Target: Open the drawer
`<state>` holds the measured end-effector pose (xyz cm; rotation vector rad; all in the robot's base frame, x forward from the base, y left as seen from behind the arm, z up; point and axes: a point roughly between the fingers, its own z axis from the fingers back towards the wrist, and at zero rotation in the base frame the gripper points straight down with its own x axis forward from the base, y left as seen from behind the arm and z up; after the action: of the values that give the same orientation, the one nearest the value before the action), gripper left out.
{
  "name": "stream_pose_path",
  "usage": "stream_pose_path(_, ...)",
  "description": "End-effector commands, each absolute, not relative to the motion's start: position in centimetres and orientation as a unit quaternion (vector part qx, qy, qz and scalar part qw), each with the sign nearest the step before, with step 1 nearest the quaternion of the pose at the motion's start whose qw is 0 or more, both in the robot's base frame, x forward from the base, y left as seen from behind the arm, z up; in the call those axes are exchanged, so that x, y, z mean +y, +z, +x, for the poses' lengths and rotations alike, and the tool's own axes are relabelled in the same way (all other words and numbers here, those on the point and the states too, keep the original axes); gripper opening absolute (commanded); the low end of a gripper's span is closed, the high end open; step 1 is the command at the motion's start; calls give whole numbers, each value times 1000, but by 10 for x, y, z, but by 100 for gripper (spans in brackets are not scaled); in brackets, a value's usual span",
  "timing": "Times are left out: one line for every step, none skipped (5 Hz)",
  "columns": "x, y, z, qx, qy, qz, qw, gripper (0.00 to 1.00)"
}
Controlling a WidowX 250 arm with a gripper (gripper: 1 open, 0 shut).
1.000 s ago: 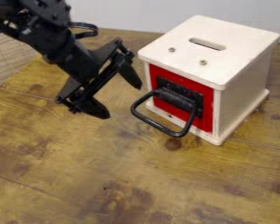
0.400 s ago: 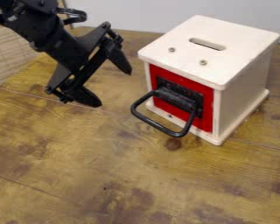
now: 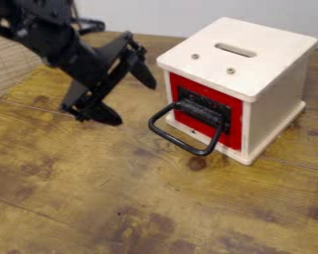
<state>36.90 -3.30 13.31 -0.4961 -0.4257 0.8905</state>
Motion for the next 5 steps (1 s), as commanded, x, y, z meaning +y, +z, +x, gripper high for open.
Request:
stream_pose_path(-43,158,370,-223,386,-249,860,100)
stream_pose_path(-49,158,374,-221,376,-252,864,100)
stream_pose_path(-59,151,375,-214,356,-255,873,100)
stream_pose_path(-60,142,375,-215,356,-251,874,100)
stream_pose_path(-59,136,371,-216,356,-246,875,100)
